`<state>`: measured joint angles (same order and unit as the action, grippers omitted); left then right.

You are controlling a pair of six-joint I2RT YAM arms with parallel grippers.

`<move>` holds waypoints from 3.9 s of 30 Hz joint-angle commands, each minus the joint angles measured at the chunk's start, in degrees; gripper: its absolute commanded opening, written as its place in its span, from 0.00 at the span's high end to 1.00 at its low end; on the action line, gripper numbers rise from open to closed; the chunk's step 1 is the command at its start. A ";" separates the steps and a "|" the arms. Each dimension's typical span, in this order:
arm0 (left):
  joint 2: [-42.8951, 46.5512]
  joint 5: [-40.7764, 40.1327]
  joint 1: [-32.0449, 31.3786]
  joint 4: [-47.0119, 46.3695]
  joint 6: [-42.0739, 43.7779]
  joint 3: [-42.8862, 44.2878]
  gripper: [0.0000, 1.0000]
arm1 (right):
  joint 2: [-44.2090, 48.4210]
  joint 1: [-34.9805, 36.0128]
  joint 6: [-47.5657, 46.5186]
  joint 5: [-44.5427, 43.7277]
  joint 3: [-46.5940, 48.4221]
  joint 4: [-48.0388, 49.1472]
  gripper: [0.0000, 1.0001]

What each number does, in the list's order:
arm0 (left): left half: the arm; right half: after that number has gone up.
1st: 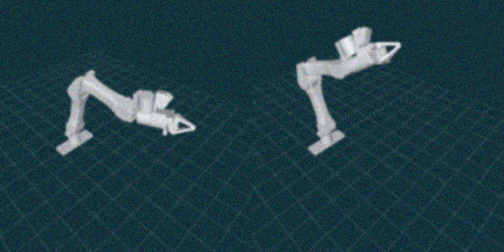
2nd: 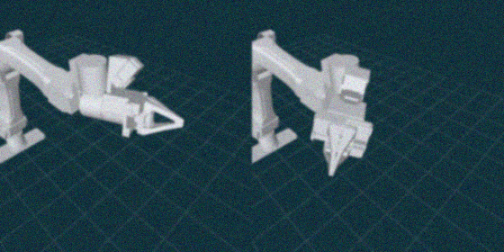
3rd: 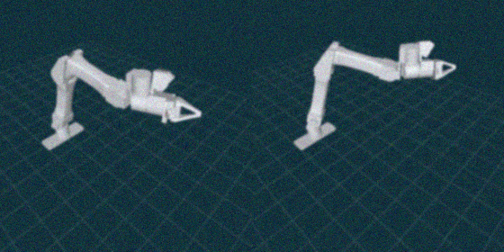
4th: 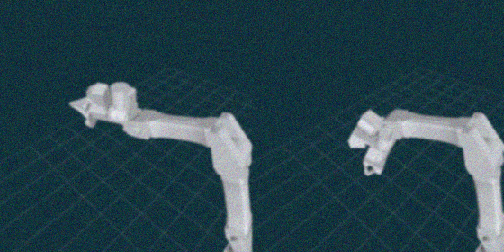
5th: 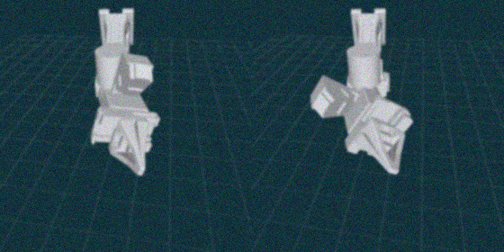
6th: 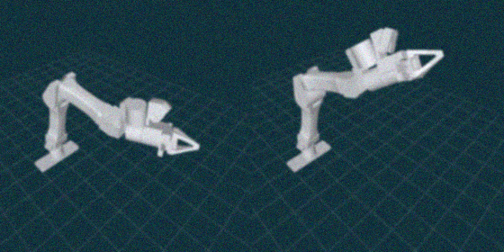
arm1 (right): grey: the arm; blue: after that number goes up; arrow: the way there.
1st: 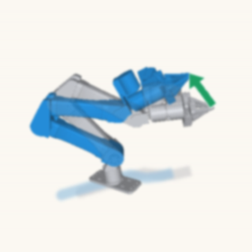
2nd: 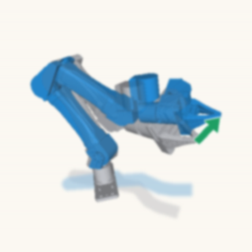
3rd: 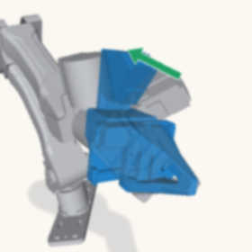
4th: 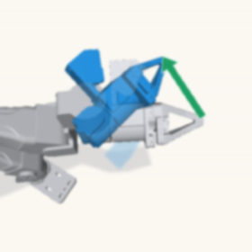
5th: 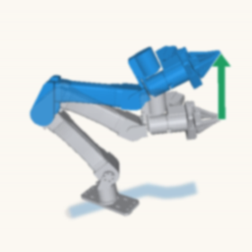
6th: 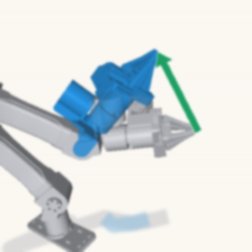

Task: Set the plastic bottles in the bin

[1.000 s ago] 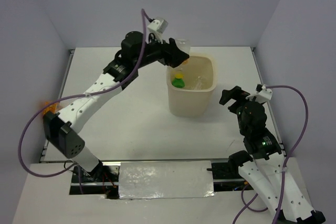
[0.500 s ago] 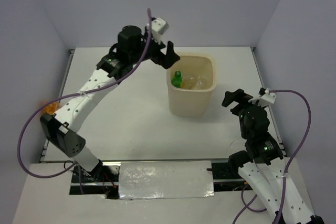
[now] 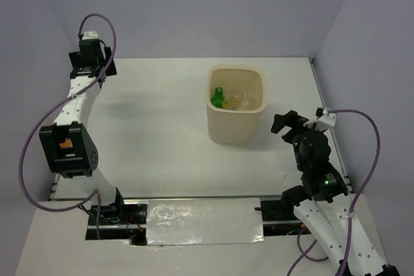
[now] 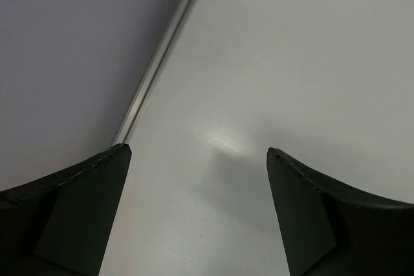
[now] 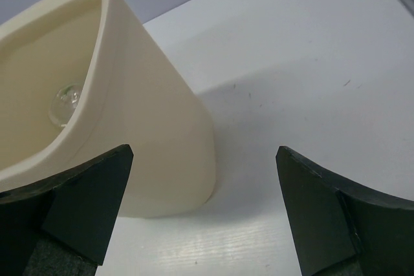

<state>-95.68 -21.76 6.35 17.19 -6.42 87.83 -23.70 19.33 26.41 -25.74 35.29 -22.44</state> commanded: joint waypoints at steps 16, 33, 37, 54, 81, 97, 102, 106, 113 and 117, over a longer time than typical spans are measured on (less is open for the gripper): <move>-0.92 -14.78 14.30 -3.03 -20.65 -19.18 0.01 | 1.99 -0.44 5.93 13.17 -10.68 0.37 0.00; 2.60 -33.42 14.57 -4.90 -26.71 -32.02 0.01 | 0.68 -0.44 4.26 11.50 -11.73 1.78 0.00; 1.99 -36.25 14.74 -5.93 -27.16 -32.20 0.01 | -0.38 -0.44 4.35 11.50 -12.00 2.48 0.00; -13.12 -36.77 17.38 7.57 -26.00 -17.18 0.01 | 1.55 -0.44 6.54 7.02 -12.44 3.63 0.00; -7.43 -29.92 18.17 10.14 -25.92 -16.65 0.82 | 3.31 -0.52 7.51 3.15 -13.14 2.40 0.00; 22.46 2.60 23.53 2.94 -49.09 -37.53 0.01 | 1.73 -0.52 7.69 3.24 -13.84 3.10 0.00; 26.68 2.95 24.67 -0.23 -58.52 -45.55 0.01 | 2.70 -0.35 7.34 3.76 -14.54 3.54 0.00; 28.26 5.41 29.33 -6.37 -63.89 -52.93 0.01 | 2.26 -0.44 6.72 3.76 -14.20 3.28 0.00; 33.44 1.20 35.04 -12.08 -66.88 -58.55 0.01 | -0.99 -0.44 4.70 6.05 -13.93 5.73 0.00; 36.09 -2.49 36.36 -16.66 -69.95 -62.07 0.01 | -5.12 -0.44 2.86 8.50 -13.05 7.14 0.00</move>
<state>-61.28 -20.43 41.69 6.68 -72.55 27.14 -26.70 19.22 31.53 -18.98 21.04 -18.87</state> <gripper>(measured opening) 0.993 0.997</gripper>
